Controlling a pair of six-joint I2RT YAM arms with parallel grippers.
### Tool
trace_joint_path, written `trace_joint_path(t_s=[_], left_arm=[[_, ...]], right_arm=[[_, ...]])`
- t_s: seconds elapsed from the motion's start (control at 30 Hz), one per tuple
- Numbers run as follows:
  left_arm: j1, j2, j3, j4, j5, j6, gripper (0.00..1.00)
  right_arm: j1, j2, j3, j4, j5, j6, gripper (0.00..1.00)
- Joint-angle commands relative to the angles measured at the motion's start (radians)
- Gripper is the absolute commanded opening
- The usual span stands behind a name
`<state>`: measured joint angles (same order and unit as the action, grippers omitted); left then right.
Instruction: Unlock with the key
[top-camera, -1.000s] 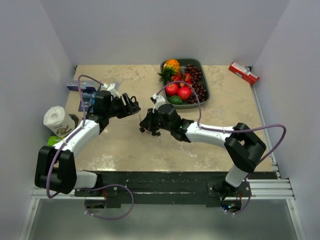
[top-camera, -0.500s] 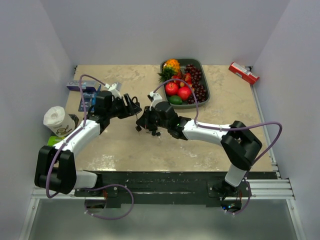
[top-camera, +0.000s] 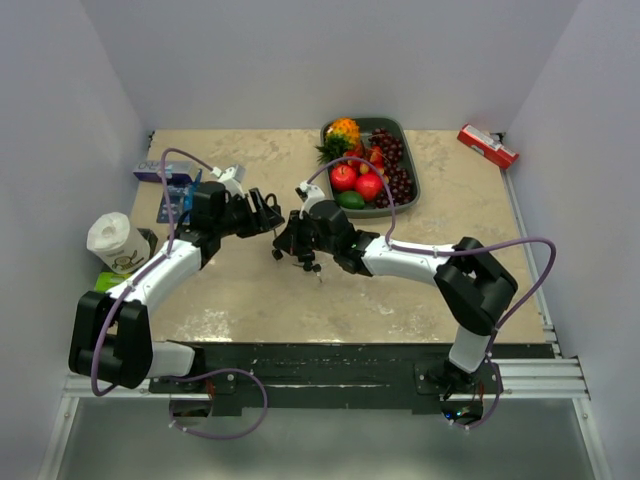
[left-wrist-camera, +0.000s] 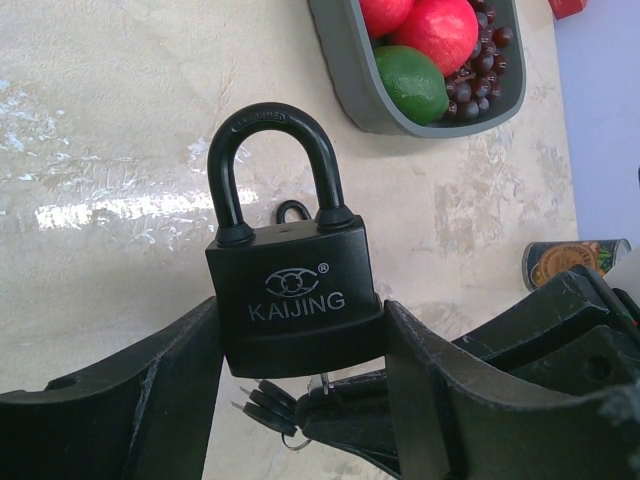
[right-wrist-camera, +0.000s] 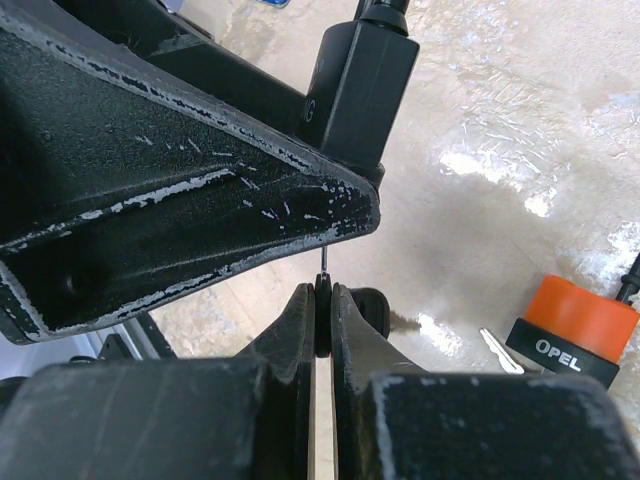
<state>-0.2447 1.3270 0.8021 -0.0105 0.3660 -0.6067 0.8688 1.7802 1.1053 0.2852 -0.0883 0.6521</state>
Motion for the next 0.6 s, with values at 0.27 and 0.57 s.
trace_joint_path(t_s=[0.27, 0.57], left_arm=[[-0.021, -0.043, 0.025, 0.087, 0.016, 0.024, 0.0], [-0.051, -0.04, 0.017, 0.092, 0.004, 0.022, 0.0]], right_arm=[[-0.027, -0.011, 0.03, 0.086, 0.021, 0.038, 0.0], [-0.034, -0.004, 0.039, 0.138, 0.062, 0.044, 0.0]])
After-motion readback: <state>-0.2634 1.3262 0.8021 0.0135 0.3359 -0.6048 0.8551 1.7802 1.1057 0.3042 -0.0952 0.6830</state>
